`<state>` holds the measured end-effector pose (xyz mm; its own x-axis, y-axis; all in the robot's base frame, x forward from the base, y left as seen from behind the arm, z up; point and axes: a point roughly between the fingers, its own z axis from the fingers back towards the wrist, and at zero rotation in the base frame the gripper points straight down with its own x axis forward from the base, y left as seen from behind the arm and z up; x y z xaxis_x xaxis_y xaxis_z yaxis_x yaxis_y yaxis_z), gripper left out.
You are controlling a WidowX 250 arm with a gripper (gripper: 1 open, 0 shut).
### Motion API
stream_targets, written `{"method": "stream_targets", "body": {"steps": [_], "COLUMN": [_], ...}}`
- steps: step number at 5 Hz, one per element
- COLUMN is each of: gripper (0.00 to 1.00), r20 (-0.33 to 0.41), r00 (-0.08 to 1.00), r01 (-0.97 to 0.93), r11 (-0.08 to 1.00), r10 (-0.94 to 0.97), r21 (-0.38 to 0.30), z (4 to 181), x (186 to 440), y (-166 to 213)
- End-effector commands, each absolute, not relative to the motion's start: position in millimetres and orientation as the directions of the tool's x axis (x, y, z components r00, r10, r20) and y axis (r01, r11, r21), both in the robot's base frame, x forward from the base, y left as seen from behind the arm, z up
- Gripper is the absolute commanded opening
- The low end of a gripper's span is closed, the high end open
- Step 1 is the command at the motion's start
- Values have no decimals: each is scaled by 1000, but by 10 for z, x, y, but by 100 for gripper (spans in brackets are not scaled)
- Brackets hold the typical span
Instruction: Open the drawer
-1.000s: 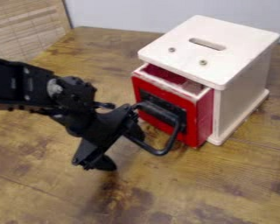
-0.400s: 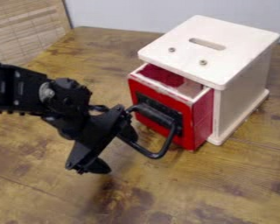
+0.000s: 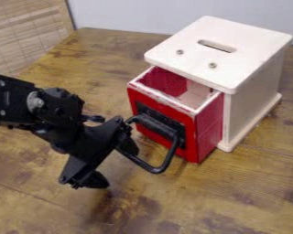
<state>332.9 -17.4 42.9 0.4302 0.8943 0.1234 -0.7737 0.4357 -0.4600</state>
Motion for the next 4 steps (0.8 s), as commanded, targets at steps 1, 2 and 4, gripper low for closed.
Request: {"method": "stream_targets", "body": {"steps": [1,2,4], "gripper": [100,100,100], "r20": [146,145,140], "r00": [487,559,510], "r01": [-712,-670,-700], "r11": [489,548,504], "r10": [861,816,849], "r21": [-504,-501,-505], "z": [645,632,588], "x": [3418,3480,3402], "y": [-145,-169,-344]}}
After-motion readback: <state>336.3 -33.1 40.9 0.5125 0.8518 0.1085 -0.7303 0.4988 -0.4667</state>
